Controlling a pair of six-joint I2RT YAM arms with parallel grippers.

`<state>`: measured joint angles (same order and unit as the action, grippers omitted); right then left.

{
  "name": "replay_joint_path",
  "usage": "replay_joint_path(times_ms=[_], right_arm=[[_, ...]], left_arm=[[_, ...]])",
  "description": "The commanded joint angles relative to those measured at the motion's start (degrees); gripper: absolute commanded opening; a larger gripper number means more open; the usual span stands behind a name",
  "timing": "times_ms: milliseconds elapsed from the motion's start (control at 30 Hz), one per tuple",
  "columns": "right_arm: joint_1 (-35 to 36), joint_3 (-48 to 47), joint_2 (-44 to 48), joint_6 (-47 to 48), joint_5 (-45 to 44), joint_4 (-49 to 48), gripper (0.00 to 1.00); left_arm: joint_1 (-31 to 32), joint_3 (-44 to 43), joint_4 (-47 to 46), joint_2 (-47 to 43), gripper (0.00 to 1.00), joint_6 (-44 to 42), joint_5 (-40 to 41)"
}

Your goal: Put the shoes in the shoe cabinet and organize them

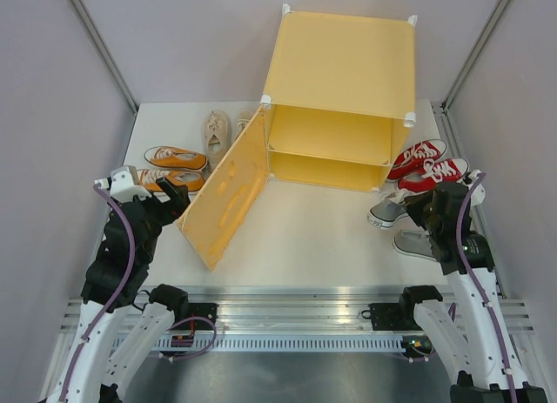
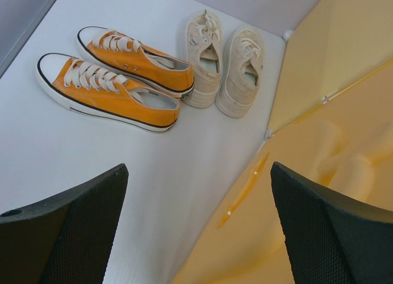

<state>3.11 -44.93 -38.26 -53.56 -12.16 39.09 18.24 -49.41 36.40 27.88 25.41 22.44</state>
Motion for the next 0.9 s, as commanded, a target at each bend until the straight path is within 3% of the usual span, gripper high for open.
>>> replay_joint_path(times_ms=[0,333,433,667,867], right_arm=[[0.0,-3.2,1.7,0.5,7.8,-2.2,0.01],[4.7,1.5,0.5,-1.7,20.8,-10.4,0.01],[11.3,1.1,-2.8,-1.5,18.7,-14.1,0.01],[35.1,-3.0,-14.3,2.1,7.5,-25.0,0.01],[42.7,-1.7,-18.4,8.0,7.2,-36.9,0.01]], left_arm=[[0.2,0.3,-1.8,0.5,0.99,-2.0,1.6],[0.2,0.4,-1.9,0.7,0.99,-2.2,2.4],[0.2,0.4,-1.9,0.9,0.99,-2.3,2.3],[0.2,0.5,-1.9,0.8,1.00,-2.5,2.9],[0.2,0.5,-1.8,1.4,0.99,-2.6,2.6]])
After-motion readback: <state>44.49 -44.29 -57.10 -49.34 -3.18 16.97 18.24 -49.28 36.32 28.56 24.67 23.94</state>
